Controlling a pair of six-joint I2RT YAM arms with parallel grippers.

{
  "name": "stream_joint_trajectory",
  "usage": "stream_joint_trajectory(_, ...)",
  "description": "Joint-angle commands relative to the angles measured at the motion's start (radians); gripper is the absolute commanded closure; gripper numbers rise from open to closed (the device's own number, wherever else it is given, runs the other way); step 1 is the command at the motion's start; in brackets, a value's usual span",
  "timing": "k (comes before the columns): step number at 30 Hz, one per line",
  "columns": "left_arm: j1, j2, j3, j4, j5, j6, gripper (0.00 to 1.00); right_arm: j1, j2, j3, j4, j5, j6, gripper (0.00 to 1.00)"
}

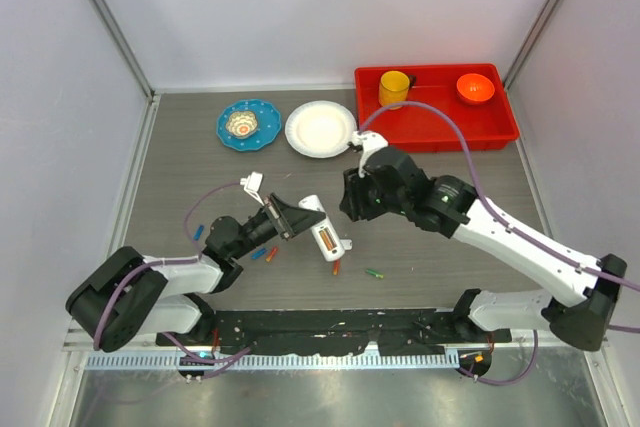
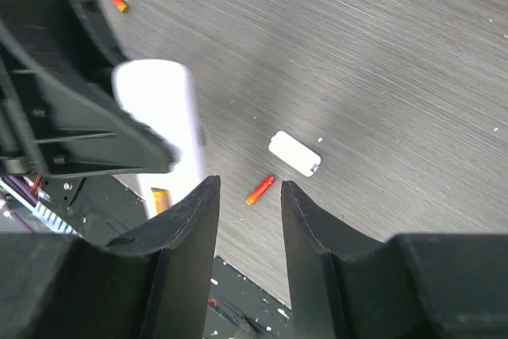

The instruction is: Load the batteries into the remote control

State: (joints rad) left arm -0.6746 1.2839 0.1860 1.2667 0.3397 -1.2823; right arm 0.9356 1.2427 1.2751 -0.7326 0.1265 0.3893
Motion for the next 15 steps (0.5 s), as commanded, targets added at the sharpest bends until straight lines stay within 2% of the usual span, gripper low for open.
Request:
stream_joint_trajectory(1, 0.038, -0.054, 0.055, 0.280, 0.067, -0.052, 1.00, -0.069, -0.144, -0.167, 0.280, -0.106, 0.098, 0.54)
stream_joint_trajectory(4, 0.059, -0.067, 0.070, 0.280, 0.100, -0.071, 1.00, -0.087, -0.245, -0.302, 0.465, -0.111, 0.187, 0.46)
stream_joint_trajectory(6, 0.067, -0.074, 0.084, 0.280, 0.123, -0.075, 1.00, -0.110, -0.293, -0.373, 0.553, -0.207, 0.203, 0.41)
stream_joint_trajectory(9, 0.073, -0.074, 0.104, 0.280, 0.148, -0.075, 1.00, -0.159, -0.301, -0.385, 0.559, -0.336, 0.214, 0.31)
stream_joint_trajectory(12, 0.078, -0.063, 0.118, 0.280, 0.156, -0.074, 1.00, -0.187, -0.313, -0.437, 0.645, -0.477, 0.247, 0.30)
stream_joint_trajectory(15, 0.078, -0.058, 0.125, 0.280, 0.157, -0.072, 1.00, -0.192, -0.302, -0.488, 0.694, -0.545, 0.269, 0.30)
